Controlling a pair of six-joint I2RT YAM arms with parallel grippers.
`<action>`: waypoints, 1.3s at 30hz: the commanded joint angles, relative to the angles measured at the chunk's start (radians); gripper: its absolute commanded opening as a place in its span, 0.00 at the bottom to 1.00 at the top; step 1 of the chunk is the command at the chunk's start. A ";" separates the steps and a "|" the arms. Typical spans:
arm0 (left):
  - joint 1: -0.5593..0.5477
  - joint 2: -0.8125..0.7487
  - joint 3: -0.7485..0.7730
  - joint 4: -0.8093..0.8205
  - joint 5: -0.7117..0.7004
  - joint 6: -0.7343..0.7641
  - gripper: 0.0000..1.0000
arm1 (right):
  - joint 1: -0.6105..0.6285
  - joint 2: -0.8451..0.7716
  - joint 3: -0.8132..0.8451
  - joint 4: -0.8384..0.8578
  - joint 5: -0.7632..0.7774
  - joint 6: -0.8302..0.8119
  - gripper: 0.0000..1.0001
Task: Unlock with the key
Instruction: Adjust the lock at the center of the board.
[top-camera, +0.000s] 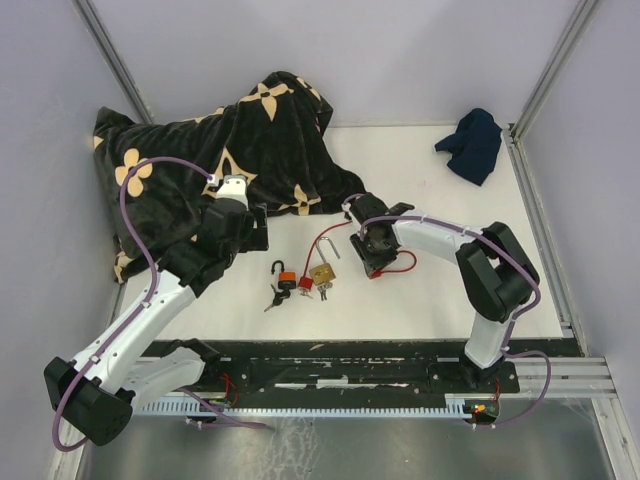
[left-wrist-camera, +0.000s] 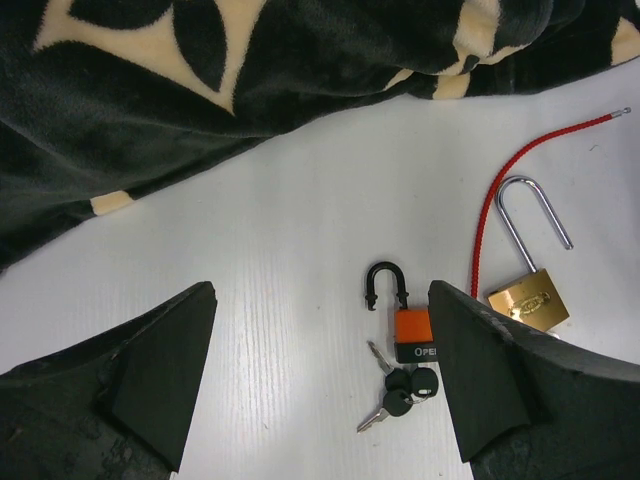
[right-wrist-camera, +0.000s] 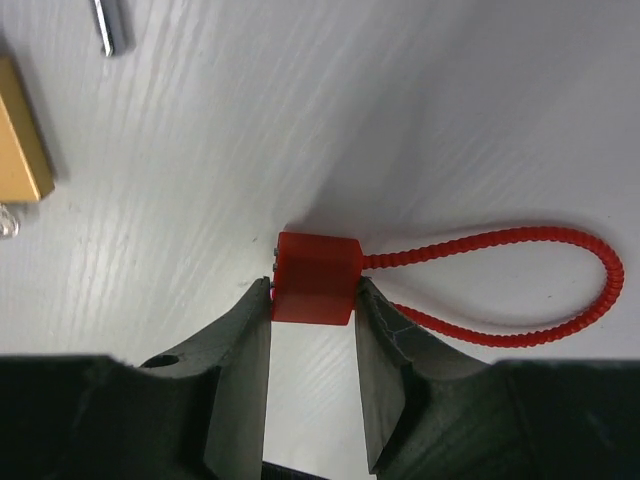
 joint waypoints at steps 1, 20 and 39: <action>0.006 -0.001 0.005 0.039 0.014 0.020 0.92 | 0.024 0.004 0.056 -0.127 -0.053 -0.207 0.35; 0.005 0.002 0.005 0.039 0.024 0.020 0.92 | 0.036 -0.131 0.073 -0.233 0.223 0.364 0.77; 0.005 -0.017 -0.001 0.043 0.028 0.018 0.92 | 0.037 -0.038 -0.053 -0.042 0.249 0.901 0.75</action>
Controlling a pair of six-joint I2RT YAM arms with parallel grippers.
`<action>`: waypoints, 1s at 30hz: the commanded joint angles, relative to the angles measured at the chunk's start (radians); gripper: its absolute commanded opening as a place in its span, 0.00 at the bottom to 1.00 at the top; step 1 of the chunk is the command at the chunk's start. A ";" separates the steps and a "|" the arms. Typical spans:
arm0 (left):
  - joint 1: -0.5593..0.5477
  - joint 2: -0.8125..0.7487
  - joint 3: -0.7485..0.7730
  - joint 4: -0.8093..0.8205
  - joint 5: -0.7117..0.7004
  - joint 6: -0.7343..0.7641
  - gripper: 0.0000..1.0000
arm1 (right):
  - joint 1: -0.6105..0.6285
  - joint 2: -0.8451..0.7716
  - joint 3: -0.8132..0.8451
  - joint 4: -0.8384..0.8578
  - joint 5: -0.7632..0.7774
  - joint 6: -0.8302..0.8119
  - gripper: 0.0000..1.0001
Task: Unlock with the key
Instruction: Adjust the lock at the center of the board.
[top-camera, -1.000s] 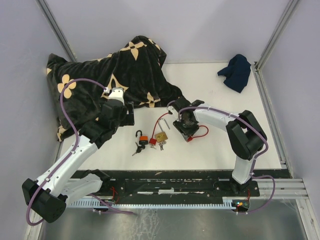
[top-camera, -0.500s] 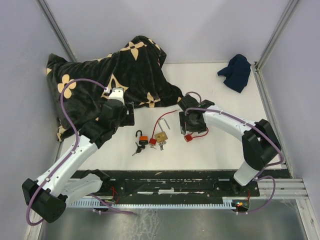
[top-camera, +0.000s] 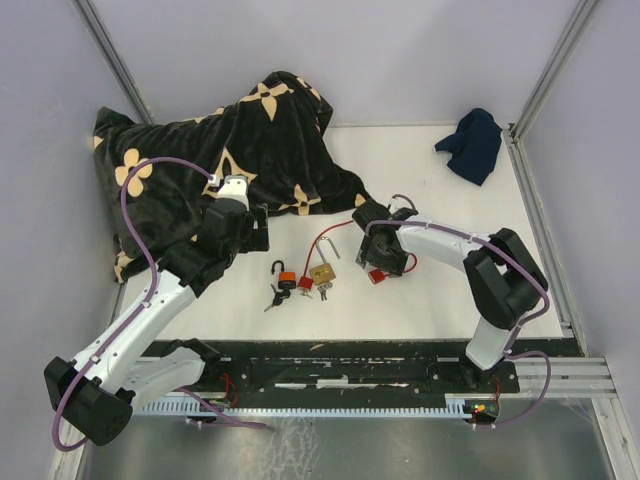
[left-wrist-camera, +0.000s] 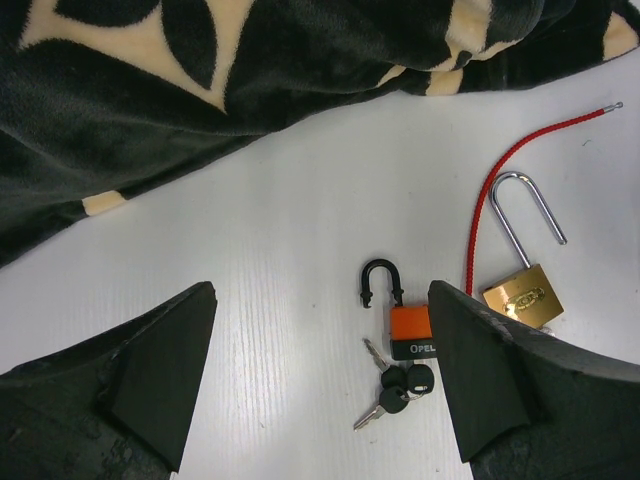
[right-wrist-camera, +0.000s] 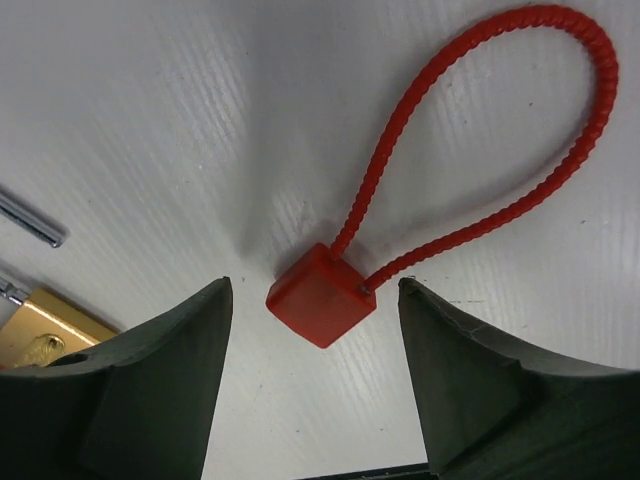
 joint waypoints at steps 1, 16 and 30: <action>0.006 -0.017 0.000 0.043 0.006 0.018 0.92 | 0.001 0.057 -0.004 0.046 0.020 0.107 0.74; 0.008 -0.018 0.001 0.042 0.013 0.018 0.92 | 0.061 -0.018 -0.061 -0.010 0.078 -0.047 0.34; 0.011 -0.007 0.001 0.043 0.012 0.018 0.92 | 0.093 -0.036 0.037 0.111 0.036 -0.694 0.15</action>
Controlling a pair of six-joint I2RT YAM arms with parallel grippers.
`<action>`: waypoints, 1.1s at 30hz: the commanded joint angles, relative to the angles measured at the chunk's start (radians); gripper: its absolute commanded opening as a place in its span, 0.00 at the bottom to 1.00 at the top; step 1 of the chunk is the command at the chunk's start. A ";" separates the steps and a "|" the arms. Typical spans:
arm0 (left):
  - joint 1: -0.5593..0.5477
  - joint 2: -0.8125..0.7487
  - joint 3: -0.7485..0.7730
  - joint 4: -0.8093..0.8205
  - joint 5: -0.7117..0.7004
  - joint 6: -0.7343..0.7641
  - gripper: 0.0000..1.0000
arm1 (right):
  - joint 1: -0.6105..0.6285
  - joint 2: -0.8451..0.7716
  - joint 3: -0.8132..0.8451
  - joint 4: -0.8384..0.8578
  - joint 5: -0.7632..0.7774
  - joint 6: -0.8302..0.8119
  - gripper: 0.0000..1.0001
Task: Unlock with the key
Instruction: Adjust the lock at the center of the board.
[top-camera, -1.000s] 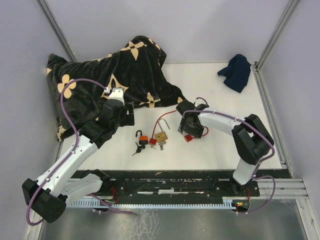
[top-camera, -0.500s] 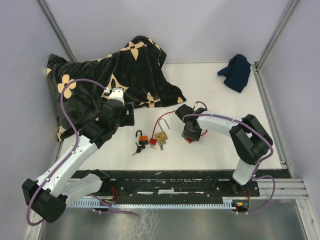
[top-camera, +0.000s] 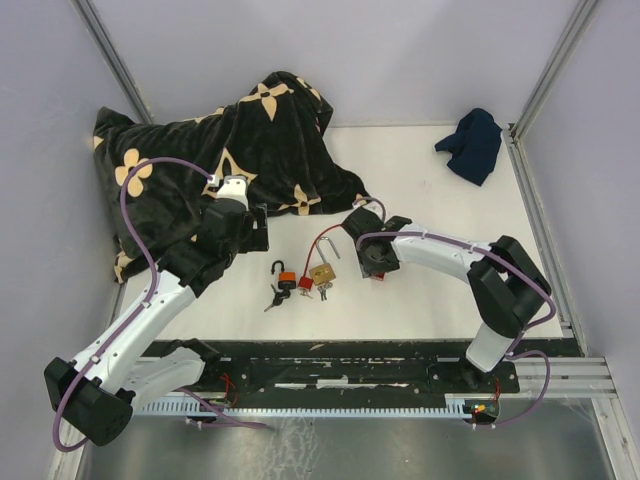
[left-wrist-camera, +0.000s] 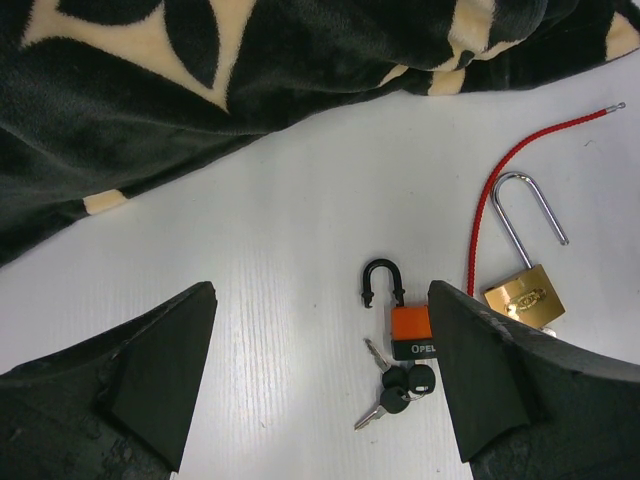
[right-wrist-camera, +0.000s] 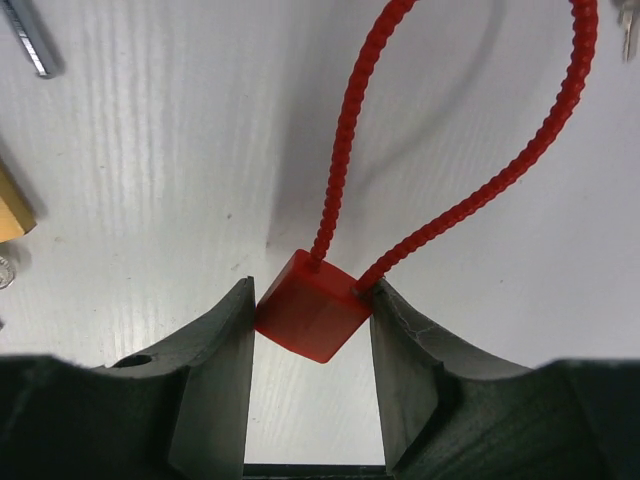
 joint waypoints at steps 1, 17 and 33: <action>0.006 -0.006 0.003 0.042 0.010 0.018 0.92 | -0.005 0.004 0.080 0.085 -0.066 -0.312 0.15; 0.008 0.011 0.002 0.041 0.005 0.018 0.92 | -0.065 0.204 0.188 0.078 -0.167 -0.493 0.39; 0.011 0.031 0.002 0.040 0.012 0.019 0.92 | -0.182 0.037 0.241 -0.020 -0.171 -0.444 0.75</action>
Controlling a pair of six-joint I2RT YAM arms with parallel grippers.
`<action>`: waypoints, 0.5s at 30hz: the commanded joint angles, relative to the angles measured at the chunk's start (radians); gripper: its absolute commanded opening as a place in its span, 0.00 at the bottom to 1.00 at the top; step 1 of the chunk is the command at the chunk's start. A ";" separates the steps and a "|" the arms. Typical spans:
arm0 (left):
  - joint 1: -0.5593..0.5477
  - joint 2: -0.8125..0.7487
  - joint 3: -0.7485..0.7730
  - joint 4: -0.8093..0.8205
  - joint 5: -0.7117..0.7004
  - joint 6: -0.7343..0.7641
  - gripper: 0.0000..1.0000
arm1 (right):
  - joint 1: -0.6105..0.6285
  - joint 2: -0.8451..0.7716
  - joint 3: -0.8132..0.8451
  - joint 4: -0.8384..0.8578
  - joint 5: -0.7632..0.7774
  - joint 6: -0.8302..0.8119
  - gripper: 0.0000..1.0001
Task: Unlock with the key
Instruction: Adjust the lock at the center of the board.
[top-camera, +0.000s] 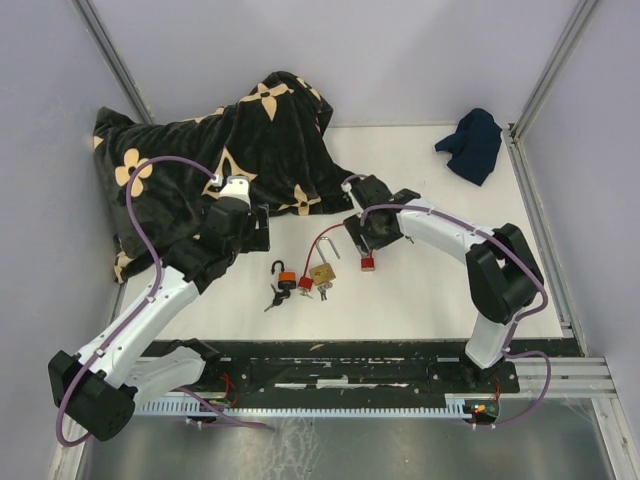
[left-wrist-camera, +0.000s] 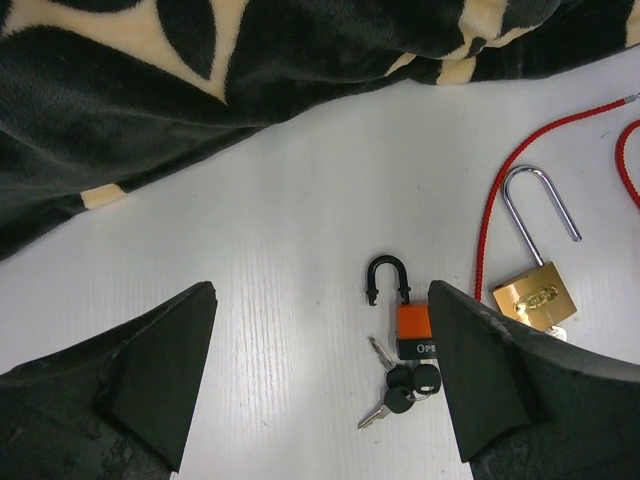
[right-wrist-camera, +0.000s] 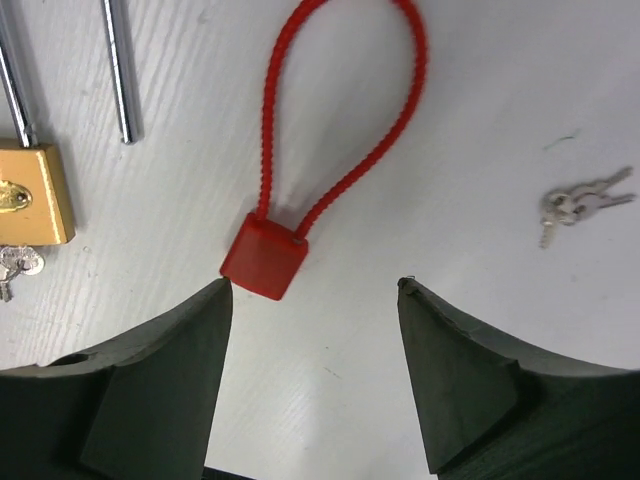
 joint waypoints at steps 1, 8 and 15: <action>0.006 0.000 0.002 0.041 0.012 0.020 0.92 | -0.076 -0.066 0.046 -0.031 0.056 0.030 0.74; 0.007 0.007 0.003 0.041 0.012 0.022 0.92 | -0.238 -0.031 0.045 -0.016 0.056 0.076 0.71; 0.008 0.013 0.002 0.041 0.010 0.023 0.92 | -0.334 0.059 0.060 0.049 -0.002 0.096 0.65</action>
